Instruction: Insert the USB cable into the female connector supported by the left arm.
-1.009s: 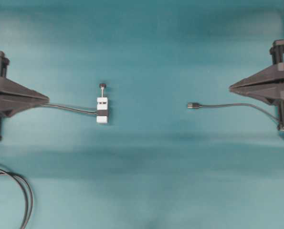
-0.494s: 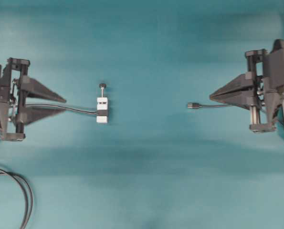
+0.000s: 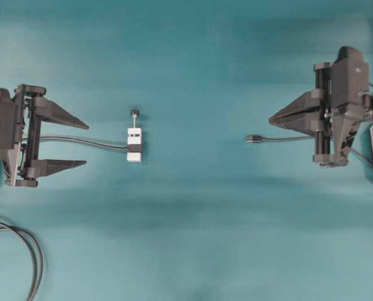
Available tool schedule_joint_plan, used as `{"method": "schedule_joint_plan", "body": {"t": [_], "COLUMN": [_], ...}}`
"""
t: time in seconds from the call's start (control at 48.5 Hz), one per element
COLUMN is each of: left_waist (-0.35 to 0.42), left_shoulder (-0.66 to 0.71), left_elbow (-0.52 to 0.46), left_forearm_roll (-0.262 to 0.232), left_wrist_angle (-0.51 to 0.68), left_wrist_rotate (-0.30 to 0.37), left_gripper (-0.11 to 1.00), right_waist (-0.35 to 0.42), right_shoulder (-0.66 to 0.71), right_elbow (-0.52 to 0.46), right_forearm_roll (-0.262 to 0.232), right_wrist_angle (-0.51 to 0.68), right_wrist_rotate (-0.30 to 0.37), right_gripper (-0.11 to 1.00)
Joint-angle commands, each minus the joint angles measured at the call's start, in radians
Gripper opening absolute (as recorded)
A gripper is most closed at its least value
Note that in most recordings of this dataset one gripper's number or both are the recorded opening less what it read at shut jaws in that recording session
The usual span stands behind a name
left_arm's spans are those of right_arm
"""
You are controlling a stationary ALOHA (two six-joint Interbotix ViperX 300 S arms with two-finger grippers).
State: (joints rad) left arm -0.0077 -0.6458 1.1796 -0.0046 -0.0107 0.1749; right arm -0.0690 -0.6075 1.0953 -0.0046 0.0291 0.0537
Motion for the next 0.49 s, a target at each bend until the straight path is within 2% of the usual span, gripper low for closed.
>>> {"method": "schedule_joint_plan", "body": {"t": [0.0, 0.185, 0.33, 0.391, 0.474], "left_waist": [0.021, 0.048, 0.058, 0.058, 0.058], "left_shoulder": [0.006, 0.011, 0.011, 0.011, 0.011], "left_elbow": [0.005, 0.038, 0.055, 0.057, 0.058], "left_forearm_roll": [0.0, -0.009, -0.009, -0.009, -0.009], "left_wrist_angle": [-0.043, -0.129, -0.15, -0.15, -0.149], "left_wrist_rotate": [0.017, 0.017, 0.018, 0.018, 0.018], "left_gripper": [0.84, 0.84, 0.85, 0.85, 0.85], "right_waist": [-0.002, -0.011, -0.021, -0.021, -0.021], "right_shoulder": [0.034, 0.12, 0.167, 0.186, 0.206], "right_elbow": [-0.028, -0.028, -0.032, -0.035, -0.037], "right_forearm_roll": [0.003, 0.003, 0.002, 0.002, 0.003], "right_wrist_angle": [-0.003, -0.003, 0.005, 0.017, 0.034], "right_wrist_rotate": [0.002, 0.002, 0.002, 0.002, 0.002], "right_gripper": [0.01, 0.01, 0.01, 0.06, 0.22]}}
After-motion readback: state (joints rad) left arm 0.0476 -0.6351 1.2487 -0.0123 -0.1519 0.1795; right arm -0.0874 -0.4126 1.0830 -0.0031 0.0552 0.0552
